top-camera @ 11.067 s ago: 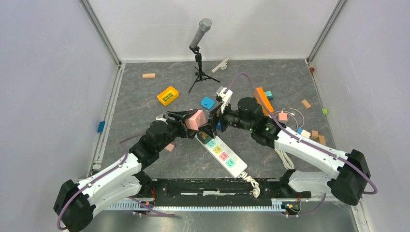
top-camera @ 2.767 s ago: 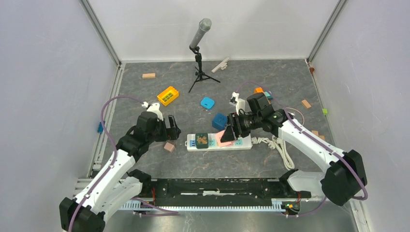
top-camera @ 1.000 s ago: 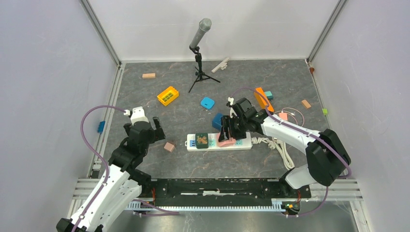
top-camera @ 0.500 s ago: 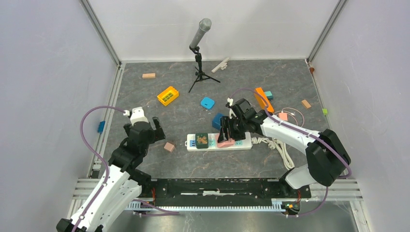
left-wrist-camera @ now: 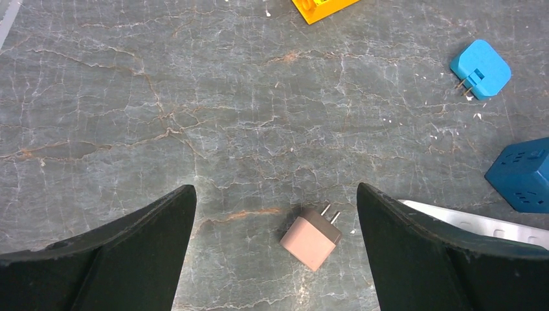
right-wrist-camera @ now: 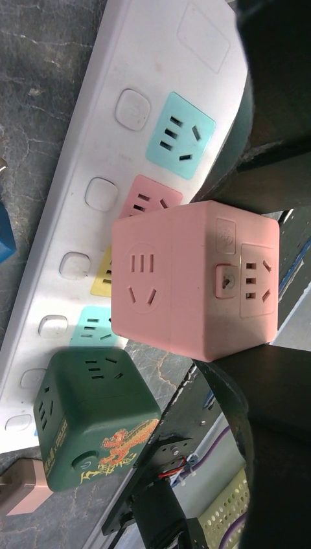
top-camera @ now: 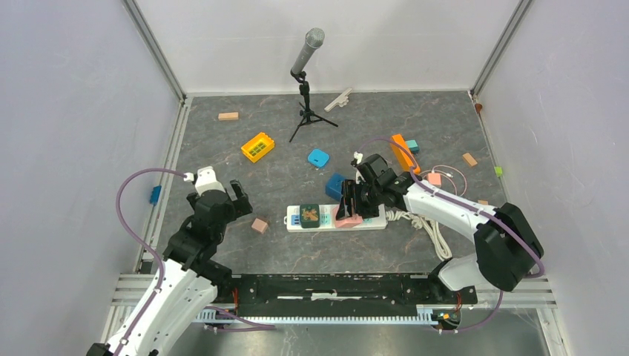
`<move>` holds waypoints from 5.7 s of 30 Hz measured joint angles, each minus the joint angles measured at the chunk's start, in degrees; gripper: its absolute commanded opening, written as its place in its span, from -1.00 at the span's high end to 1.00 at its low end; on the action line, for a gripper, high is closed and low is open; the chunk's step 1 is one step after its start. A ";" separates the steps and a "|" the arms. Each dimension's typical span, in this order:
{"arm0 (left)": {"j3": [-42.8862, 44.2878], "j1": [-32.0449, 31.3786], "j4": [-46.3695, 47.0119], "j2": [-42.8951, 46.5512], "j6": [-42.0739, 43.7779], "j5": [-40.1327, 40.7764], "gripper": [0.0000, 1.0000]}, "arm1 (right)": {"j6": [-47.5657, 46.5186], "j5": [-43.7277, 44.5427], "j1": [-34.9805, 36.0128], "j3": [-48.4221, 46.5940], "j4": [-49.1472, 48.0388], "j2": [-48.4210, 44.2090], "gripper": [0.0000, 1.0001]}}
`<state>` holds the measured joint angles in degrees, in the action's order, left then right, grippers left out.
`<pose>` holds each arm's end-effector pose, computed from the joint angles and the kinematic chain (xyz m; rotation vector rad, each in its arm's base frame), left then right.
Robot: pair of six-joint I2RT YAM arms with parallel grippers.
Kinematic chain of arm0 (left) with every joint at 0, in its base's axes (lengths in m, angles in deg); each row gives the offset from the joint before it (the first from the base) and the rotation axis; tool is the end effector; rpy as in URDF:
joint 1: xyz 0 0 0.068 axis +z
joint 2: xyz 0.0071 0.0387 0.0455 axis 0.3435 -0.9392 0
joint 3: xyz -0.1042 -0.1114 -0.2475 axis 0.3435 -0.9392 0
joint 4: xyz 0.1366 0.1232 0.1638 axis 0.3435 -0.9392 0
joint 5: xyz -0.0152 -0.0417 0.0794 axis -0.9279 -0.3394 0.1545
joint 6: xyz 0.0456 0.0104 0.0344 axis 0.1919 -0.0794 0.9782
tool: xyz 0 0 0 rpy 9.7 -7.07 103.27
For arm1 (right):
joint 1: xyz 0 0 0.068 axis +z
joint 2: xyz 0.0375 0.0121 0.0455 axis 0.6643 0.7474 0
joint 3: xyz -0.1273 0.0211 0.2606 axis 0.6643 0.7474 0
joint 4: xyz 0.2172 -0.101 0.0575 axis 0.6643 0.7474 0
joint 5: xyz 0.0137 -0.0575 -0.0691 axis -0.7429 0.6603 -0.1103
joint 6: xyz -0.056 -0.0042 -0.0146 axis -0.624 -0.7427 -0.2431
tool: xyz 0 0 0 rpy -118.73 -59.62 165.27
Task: Insert the plug
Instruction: Insert the plug into the socket.
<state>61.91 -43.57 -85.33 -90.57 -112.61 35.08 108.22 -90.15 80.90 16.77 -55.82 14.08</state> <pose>0.0950 -0.0208 0.2537 -0.3536 2.0456 -0.0435 0.1974 0.1748 0.2269 -0.1065 2.7722 0.7599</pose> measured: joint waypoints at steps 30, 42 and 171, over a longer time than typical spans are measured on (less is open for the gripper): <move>-0.26 0.00 -0.44 1.66 -0.52 0.98 -0.99 | 3.63 4.63 1.46 -0.98 -0.85 1.20 1.00; -0.26 0.00 -0.44 1.66 -0.52 1.09 -0.99 | 4.76 7.65 2.14 0.00 -2.27 0.46 1.00; -0.52 -4.83 4.79 -8.68 -4.00 -42.34 -0.50 | -20.33 25.24 -2.40 3.76 5.03 -12.00 -0.96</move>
<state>61.38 -48.40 -80.55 -99.25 -116.61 -7.26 87.89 -64.91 78.49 20.53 -50.80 2.09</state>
